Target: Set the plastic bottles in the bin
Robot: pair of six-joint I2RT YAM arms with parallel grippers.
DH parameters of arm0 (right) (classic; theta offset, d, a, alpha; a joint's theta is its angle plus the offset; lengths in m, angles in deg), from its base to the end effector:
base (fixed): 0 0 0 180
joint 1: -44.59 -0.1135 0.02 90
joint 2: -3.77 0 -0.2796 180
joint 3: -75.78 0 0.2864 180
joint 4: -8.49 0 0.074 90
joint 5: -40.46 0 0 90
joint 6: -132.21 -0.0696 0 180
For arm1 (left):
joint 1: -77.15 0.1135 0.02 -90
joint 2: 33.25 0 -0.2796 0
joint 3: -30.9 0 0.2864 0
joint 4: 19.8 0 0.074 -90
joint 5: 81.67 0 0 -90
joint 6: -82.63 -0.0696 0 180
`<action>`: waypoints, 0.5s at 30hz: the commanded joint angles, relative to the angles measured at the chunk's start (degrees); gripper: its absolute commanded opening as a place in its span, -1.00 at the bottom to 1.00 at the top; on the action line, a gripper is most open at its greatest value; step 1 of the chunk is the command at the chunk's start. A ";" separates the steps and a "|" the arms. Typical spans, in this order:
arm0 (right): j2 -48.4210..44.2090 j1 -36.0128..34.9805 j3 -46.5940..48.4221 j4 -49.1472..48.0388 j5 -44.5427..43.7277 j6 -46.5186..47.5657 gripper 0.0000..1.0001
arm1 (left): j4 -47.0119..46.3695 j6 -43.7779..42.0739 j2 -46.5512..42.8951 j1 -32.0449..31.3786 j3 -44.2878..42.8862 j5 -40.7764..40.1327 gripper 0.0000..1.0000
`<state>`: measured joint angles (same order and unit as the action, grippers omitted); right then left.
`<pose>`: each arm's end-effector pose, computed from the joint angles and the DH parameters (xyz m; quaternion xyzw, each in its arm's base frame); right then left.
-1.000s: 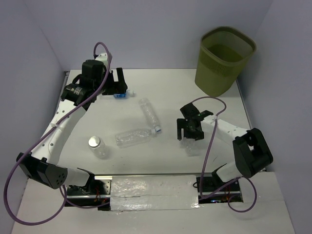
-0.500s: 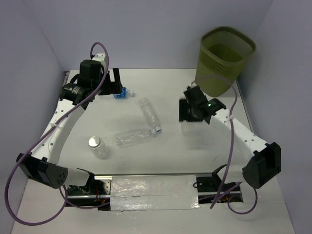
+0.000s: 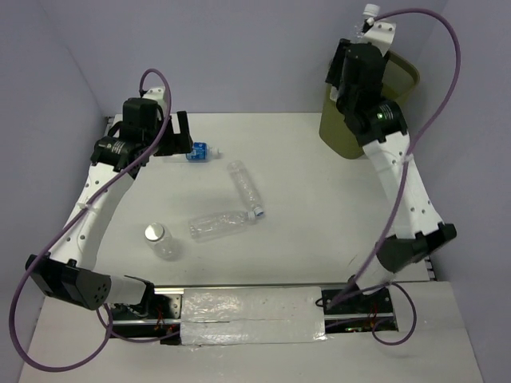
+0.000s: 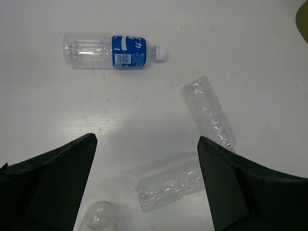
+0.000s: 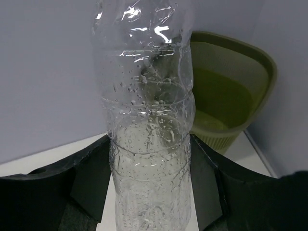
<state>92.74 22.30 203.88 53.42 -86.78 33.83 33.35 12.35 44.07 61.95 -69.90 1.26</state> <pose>0.3545 0.0998 0.5607 0.1273 0.7239 -0.0604 0.6754 0.3358 -0.0824 0.4296 -0.0650 0.8610 -0.0996 0.4944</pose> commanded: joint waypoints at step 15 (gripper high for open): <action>21.86 17.09 17.75 -10.17 -5.49 -1.54 0.36 | -0.37 0.14 -4.10 0.70 -0.15 4.08 0.99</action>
<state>113.66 38.15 216.56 47.08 -91.24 33.92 33.92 12.33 41.84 62.30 -69.90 3.84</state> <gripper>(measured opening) 0.681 0.994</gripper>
